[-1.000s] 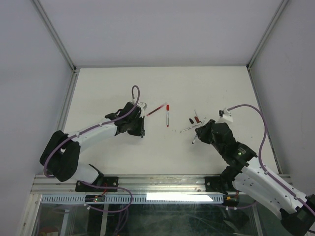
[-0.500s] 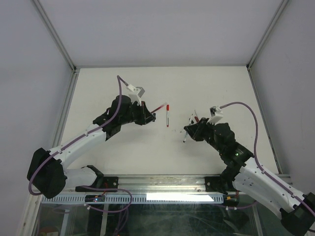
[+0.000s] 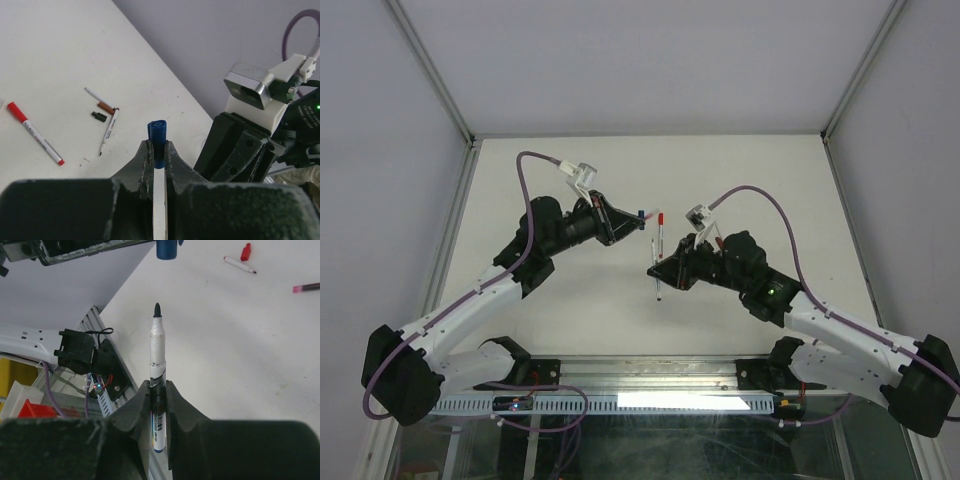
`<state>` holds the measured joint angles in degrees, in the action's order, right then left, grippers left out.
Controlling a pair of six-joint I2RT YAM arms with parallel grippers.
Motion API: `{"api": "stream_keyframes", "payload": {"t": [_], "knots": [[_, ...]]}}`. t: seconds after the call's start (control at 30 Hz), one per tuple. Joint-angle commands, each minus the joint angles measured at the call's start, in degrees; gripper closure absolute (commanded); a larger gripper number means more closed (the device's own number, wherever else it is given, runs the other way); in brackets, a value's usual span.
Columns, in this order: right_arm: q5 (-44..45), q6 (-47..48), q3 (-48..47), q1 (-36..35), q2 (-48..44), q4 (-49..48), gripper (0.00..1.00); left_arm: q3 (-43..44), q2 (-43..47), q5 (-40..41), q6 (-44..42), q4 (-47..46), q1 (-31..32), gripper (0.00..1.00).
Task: Insert the pens into the pen caps
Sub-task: Insert the pen cap onto the pen.
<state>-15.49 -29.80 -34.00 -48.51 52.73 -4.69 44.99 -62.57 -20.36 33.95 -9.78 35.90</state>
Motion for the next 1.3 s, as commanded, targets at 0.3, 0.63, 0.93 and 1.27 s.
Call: {"api": "stream_keyframes", "payload": {"t": [0.3, 0.63, 0.93, 1.27], "knots": [[-2.8, 1.6, -5.4, -2.4, 2.9, -6.3, 1.0, -3.4, 2.9, -7.2, 4.6, -11.2, -0.2, 1.0], [-1.8, 1.5, -4.5, -2.4, 2.2, -5.5, 1.0, -3.9, 2.6, -8.1, 5.6, -12.3, -0.2, 1.0], [-0.8, 1.6, -4.3, -2.4, 1.8, -4.5, 1.0, -3.7, 2.2, -8.1, 5.9, -13.1, -0.3, 1.0], [0.7, 1.3, -3.7, -2.4, 0.4, -4.3, 1.0, -3.9, 1.5, -8.2, 6.1, -13.6, -0.2, 1.0]]}}
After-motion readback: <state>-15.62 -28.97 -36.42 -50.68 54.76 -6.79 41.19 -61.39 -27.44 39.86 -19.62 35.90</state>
